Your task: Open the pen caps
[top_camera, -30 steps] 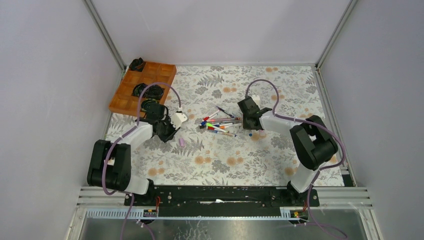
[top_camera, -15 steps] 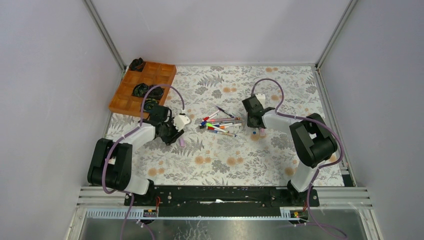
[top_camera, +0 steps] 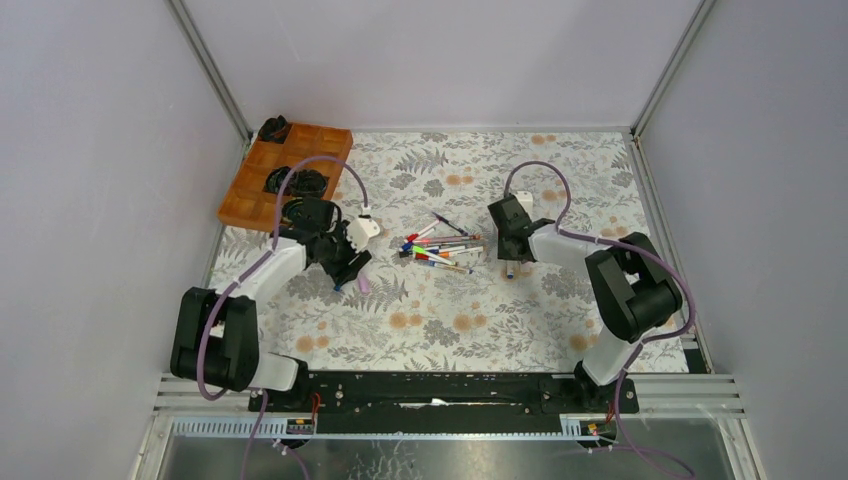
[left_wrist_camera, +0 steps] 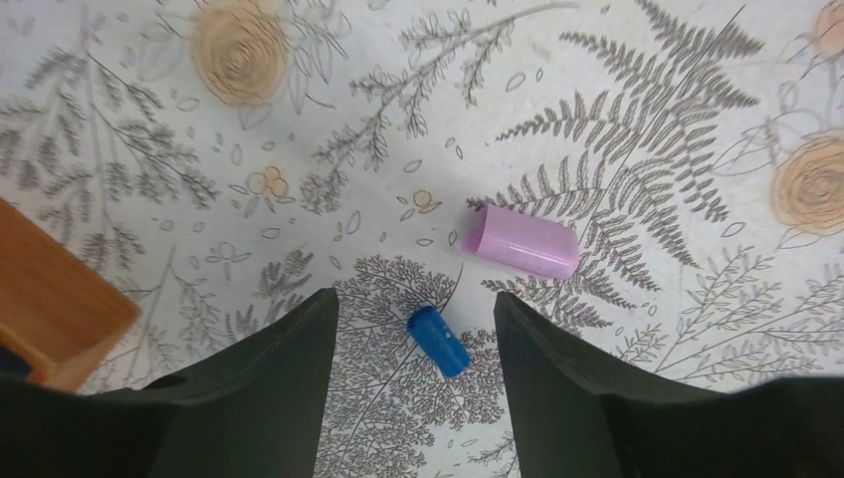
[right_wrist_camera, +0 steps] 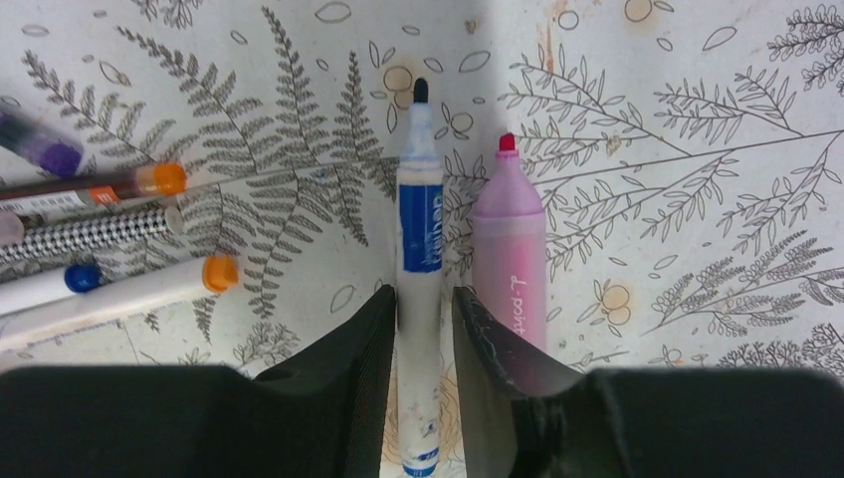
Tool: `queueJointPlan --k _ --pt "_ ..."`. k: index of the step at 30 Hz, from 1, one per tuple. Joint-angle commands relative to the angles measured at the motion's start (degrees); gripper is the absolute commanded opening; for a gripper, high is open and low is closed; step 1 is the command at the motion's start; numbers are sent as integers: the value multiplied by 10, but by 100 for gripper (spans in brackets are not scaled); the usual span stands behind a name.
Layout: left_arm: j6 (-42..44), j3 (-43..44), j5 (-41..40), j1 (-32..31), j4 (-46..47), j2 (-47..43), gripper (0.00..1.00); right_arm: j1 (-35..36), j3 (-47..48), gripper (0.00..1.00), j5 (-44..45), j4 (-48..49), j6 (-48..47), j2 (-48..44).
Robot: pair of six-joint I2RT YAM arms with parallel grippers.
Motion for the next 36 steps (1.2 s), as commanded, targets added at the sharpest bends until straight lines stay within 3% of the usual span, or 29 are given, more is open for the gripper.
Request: queueJointPlan --k 1,2,6,11,16,19,26,36 --pt "-17 51 35 -2 -53 -17 67 -3 -6 34 -6 -30 -17 -38" --pt "-22 61 41 -2 -62 -19 72 -2 -6 34 -4 -32 -20 -45" --pt "-46 113 45 -1 -100 -20 75 2 -1 35 -4 -33 -34 -81" --pt "-66 167 68 15 -137 -26 96 39 2 47 -73 5 -83 -115" --pt "-64 174 80 28 -143 -45 97 64 25 53 -269 36 -127 -80" --pt "-63 174 79 33 -150 -54 98 83 34 55 -313 45 -145 -53" --pt "-56 172 96 35 -170 -70 98 90 47 59 -343 56 -165 12" --pt "-49 174 108 35 -186 -77 98 128 7 56 -325 74 -161 22"
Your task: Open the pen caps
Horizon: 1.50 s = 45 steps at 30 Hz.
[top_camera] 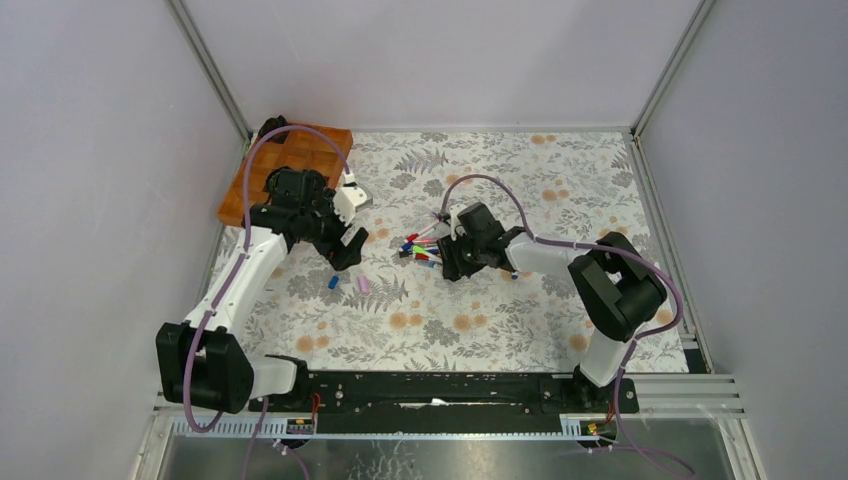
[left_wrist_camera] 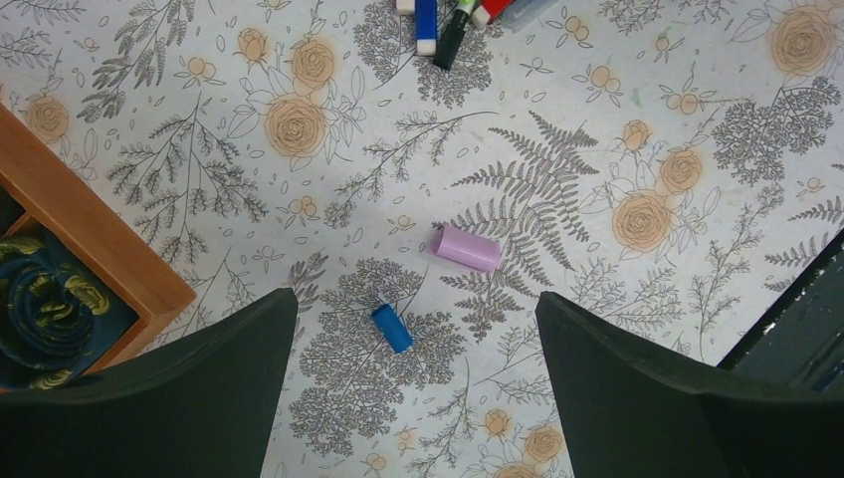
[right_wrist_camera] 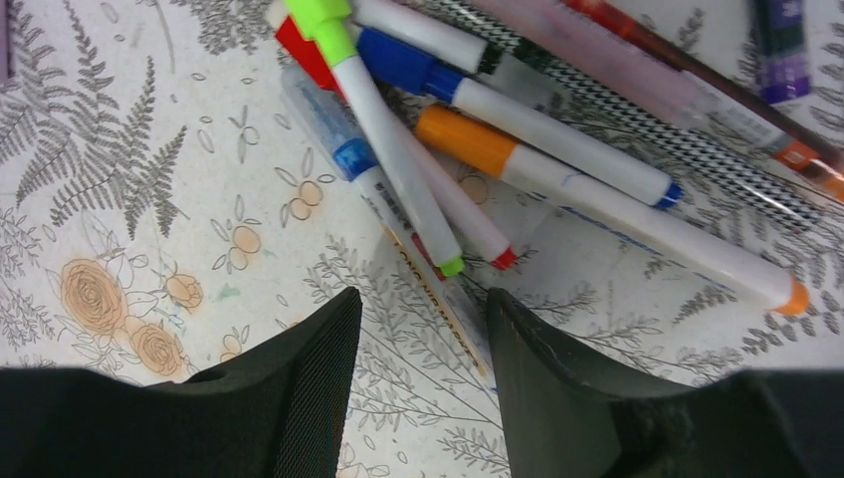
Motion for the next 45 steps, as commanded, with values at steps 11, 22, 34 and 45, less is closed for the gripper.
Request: queueJointPlan --k 11,22,34,45 --pt "19 26 38 5 -48 -4 98 110 -68 46 52 47 12 -22" --pt "29 34 49 5 -75 -2 98 129 -46 14 75 43 12 11" --pt "194 -44 180 -5 -100 -29 97 121 0 0 -135 -23 3 -70" --pt "252 -104 184 -61 -44 -56 97 72 41 0 -427 -7 58 -62"
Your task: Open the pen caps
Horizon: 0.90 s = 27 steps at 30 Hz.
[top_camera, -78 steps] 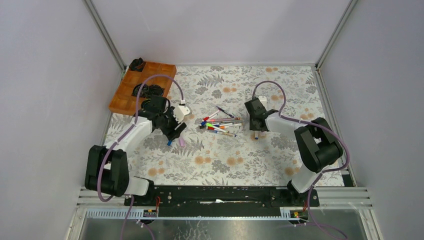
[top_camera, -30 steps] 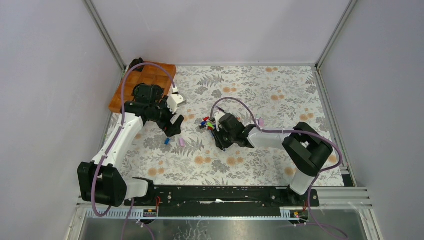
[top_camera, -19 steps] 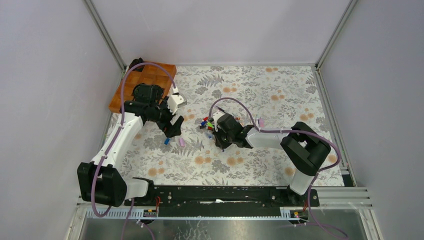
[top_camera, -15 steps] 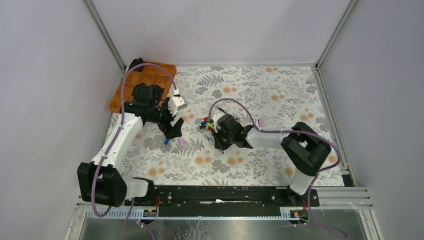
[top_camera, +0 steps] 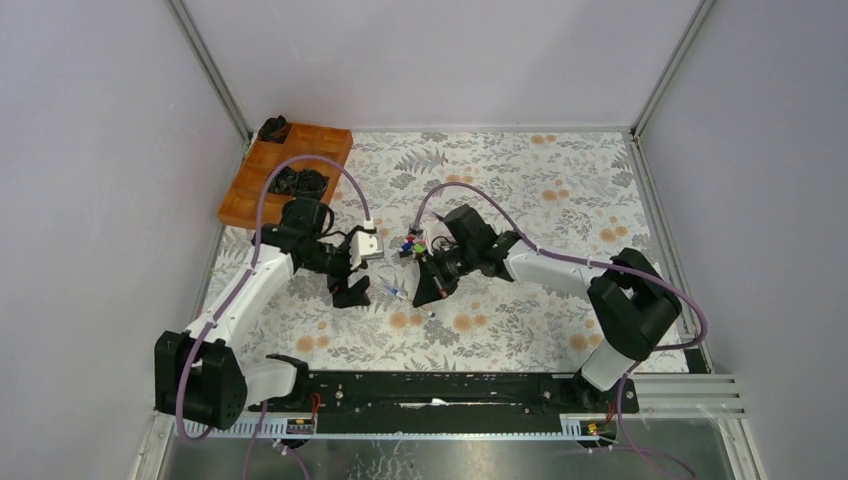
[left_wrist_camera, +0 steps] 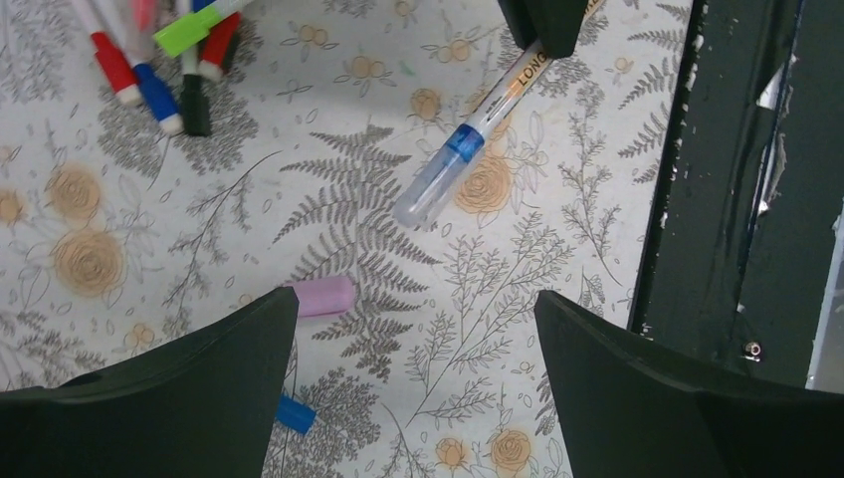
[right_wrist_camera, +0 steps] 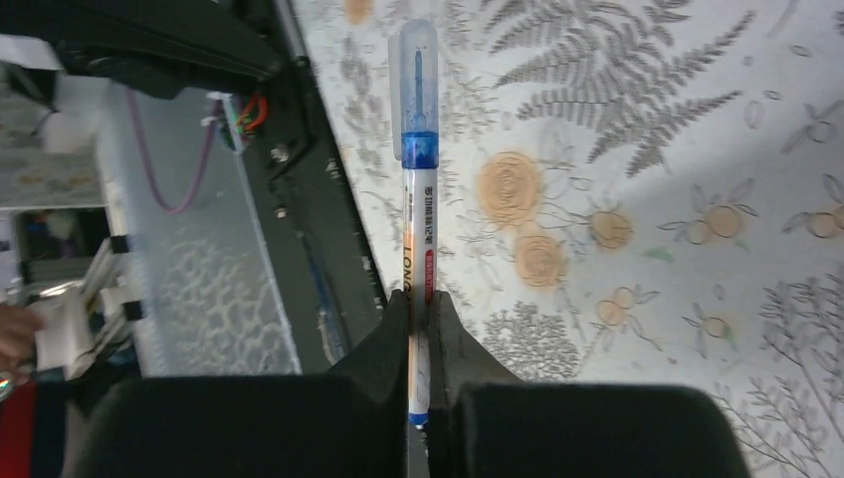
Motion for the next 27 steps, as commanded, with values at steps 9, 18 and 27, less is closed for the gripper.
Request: queueJointPlan --k 9,18,27 --pt "82 -33 8 -62 33 -25 93 -6 88 0 -219 -42 21 60" --pt "94 -33 4 -97 3 -22 61 -5 109 0 -204 -48 33 77" --pt "80 -34 -6 -124 3 -20 31 -6 106 0 -197 -15 68 80"
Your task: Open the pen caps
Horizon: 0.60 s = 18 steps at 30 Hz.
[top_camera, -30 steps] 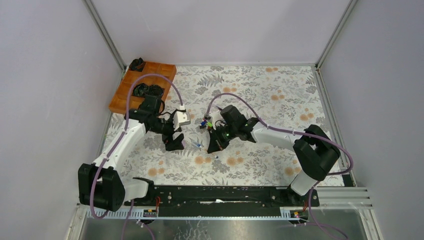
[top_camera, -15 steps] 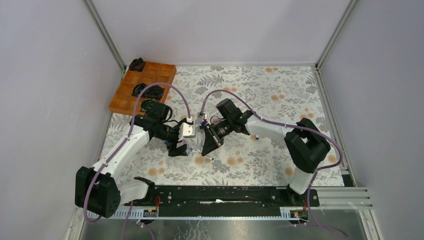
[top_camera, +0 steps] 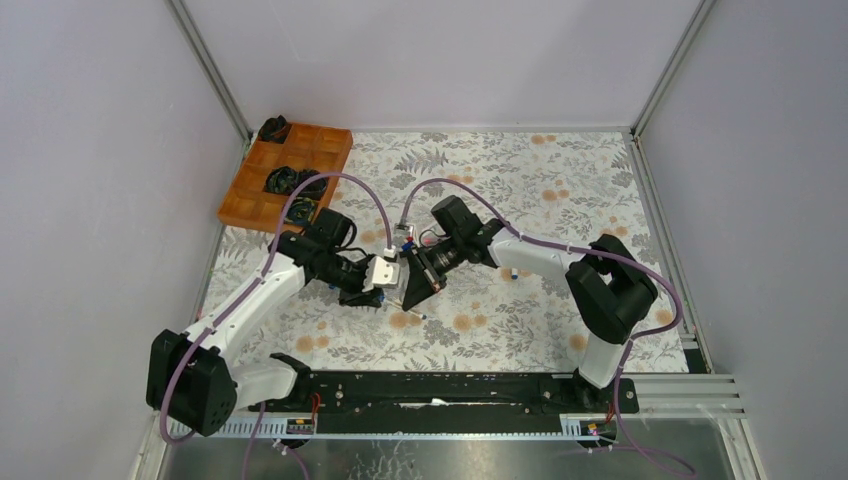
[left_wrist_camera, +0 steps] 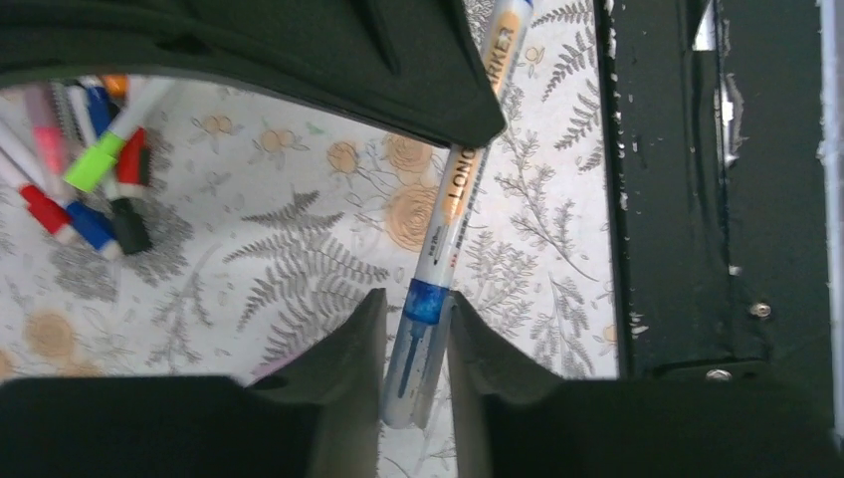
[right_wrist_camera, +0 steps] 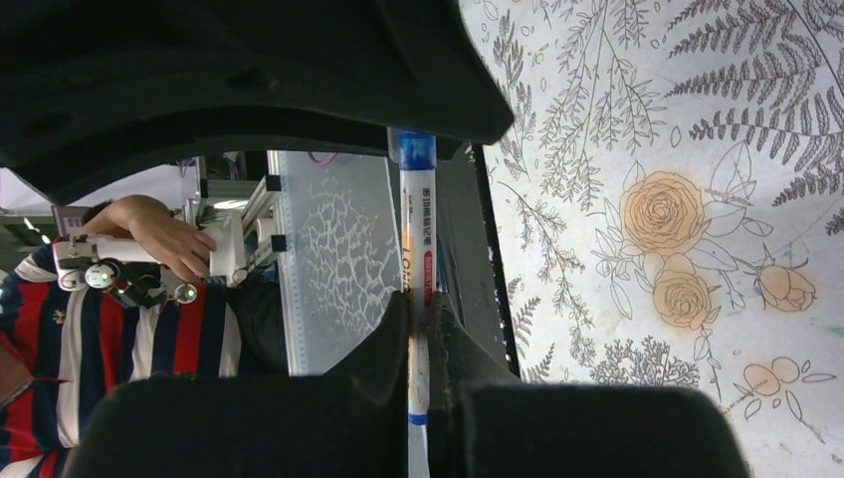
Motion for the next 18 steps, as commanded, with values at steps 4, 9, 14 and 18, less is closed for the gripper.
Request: queueJointPlan --k 4,9,14,18 --pt "-10 -1 -26 -18 0 7 11 -1 -10 32 -11 109 99 2" --pt "-31 5 -59 -26 14 -14 0 -1 -58 54 -19 273 233 17" --pt "-13 24 -97 -49 -37 -55 0 -1 -61 50 -47 431 365 32" --pt "-17 46 -120 -57 -33 -93 0 0 -41 44 -51 443 384 35"
